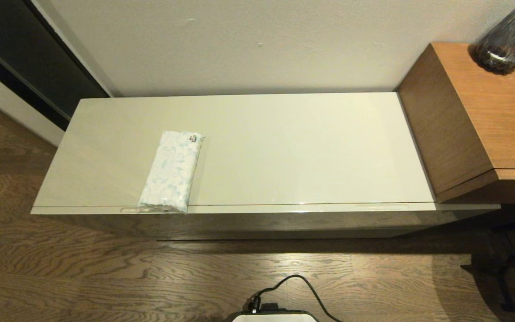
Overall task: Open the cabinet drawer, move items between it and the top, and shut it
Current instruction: Open the drawer
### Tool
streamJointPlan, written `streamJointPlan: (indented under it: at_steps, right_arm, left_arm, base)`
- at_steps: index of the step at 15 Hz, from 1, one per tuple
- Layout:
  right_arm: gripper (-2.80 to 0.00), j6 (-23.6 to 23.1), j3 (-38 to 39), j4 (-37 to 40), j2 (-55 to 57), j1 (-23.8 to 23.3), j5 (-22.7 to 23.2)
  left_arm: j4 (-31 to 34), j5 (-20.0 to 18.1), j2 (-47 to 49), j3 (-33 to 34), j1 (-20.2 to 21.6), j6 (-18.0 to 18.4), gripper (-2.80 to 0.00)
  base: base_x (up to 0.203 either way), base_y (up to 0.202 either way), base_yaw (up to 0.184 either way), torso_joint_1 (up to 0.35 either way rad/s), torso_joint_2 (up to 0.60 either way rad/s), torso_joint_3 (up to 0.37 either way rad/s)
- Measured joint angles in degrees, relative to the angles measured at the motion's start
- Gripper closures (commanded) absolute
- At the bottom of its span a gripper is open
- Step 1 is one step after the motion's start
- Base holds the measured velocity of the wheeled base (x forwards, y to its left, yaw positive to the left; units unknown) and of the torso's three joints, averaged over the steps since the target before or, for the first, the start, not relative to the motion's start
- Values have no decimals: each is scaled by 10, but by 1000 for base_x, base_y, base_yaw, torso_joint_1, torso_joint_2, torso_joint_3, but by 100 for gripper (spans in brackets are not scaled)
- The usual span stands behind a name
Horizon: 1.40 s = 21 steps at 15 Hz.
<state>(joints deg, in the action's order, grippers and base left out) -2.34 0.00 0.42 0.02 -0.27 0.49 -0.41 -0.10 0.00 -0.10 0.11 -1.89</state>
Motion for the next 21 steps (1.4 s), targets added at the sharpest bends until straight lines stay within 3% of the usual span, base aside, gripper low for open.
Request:
streamJointPlan:
  at_steps: [18,21]
  right_arm:
    - [0,0,0,0,0,0,0]
    - [0,0,0,0,0,0,0]
  left_arm:
    - [-1,1,0,0,0,2,0]
    - [30,4,3,-21,0,13,0]
  base:
    - [0,0,0,0,0,0]
    - [0,0,0,0,0,0]
